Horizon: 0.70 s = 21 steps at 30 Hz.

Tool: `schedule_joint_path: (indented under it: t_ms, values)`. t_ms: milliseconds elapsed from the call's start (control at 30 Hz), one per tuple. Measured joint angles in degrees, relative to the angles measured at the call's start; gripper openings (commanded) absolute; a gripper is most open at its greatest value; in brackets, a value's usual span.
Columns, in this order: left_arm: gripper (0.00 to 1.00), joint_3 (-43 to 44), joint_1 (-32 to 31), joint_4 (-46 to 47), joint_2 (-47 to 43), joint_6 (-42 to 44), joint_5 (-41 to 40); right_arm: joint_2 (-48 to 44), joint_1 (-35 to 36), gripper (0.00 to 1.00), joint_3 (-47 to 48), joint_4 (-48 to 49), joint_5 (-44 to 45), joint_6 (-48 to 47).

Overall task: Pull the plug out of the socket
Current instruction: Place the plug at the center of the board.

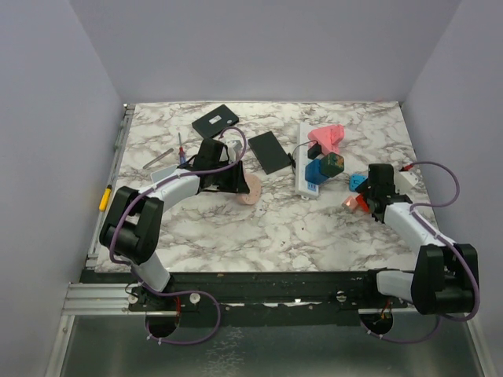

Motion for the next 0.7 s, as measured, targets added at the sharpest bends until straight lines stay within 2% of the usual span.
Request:
schedule_joint_path:
  t_ms: [133, 400, 700]
  values:
    - [0.24, 0.3, 0.0, 0.0, 0.3, 0.0, 0.0, -2.3, 0.0, 0.92, 0.0, 0.0, 0.0, -1.0]
    - [0.31, 0.7, 0.0, -0.3, 0.6, 0.0, 0.0, -8.2, 0.0, 0.93, 0.0, 0.2, -1.9, -5.9]
    - [0.48, 2.3, 0.0, -1.4, 2.3, 0.7, -0.7, -13.1, 0.0, 0.95, -2.0, 3.3, -12.9, -11.6]
